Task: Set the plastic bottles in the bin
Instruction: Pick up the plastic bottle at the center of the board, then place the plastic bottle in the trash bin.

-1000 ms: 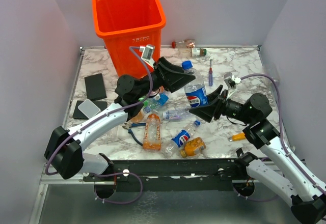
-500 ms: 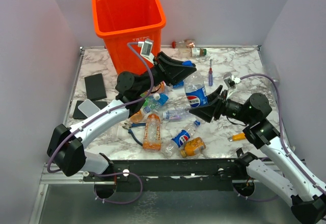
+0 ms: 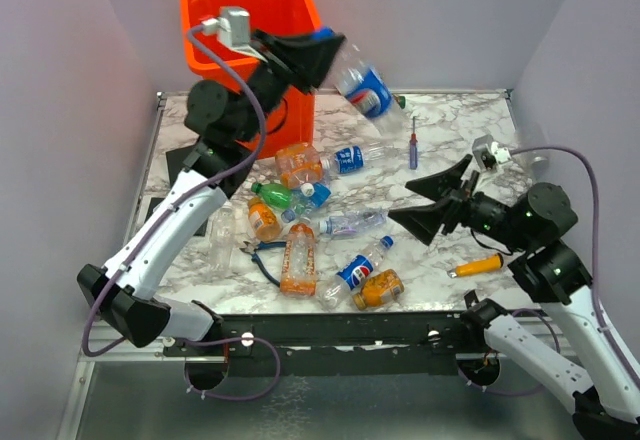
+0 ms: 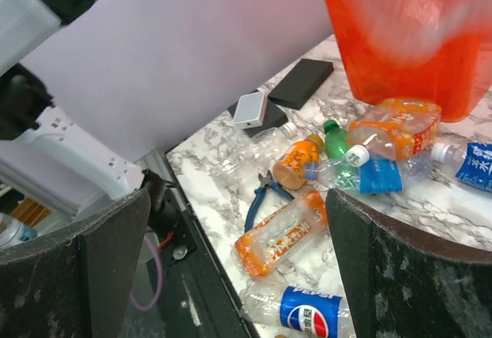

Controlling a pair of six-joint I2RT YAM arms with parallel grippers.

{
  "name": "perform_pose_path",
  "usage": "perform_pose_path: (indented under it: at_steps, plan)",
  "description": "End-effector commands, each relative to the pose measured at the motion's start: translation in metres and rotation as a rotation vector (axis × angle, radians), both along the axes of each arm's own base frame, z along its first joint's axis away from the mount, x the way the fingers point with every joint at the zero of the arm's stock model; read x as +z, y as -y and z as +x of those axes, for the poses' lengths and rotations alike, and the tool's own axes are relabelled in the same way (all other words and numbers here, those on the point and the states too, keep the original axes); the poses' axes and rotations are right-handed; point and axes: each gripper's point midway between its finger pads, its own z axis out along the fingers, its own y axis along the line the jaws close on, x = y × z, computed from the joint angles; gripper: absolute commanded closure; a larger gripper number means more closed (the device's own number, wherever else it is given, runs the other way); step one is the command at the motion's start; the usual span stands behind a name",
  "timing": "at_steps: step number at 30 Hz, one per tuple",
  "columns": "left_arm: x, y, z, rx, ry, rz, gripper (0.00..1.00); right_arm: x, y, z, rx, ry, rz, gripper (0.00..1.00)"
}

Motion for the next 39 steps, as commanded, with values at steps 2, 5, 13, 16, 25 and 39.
perform_pose_path:
  at_steps: [2,5,13,16,25,39]
  plan:
    - [0.050,-0.124,0.079,0.782,0.132,-0.011,1.00,-0.001,0.015,-0.022,-0.021,-0.031,-0.025,0.00]
    - [0.062,-0.163,0.099,1.005,0.161,-0.037,1.00,-0.011,0.017,-0.023,-0.037,-0.051,0.001,0.00]
    - [0.077,-0.172,0.133,1.234,0.341,-0.007,1.00,-0.055,0.009,-0.016,-0.037,-0.150,0.087,0.00]
    - [0.059,-0.167,0.154,1.283,0.334,0.079,1.00,-0.073,0.009,-0.012,-0.048,-0.191,0.074,0.00]
    - [-0.017,-0.163,0.190,1.320,0.120,0.253,0.05,-0.091,0.015,-0.002,-0.111,-0.216,-0.015,0.00]
    - [0.042,-0.109,0.067,0.963,0.194,0.102,0.01,-0.113,0.069,0.051,-0.575,-0.307,0.009,0.00]
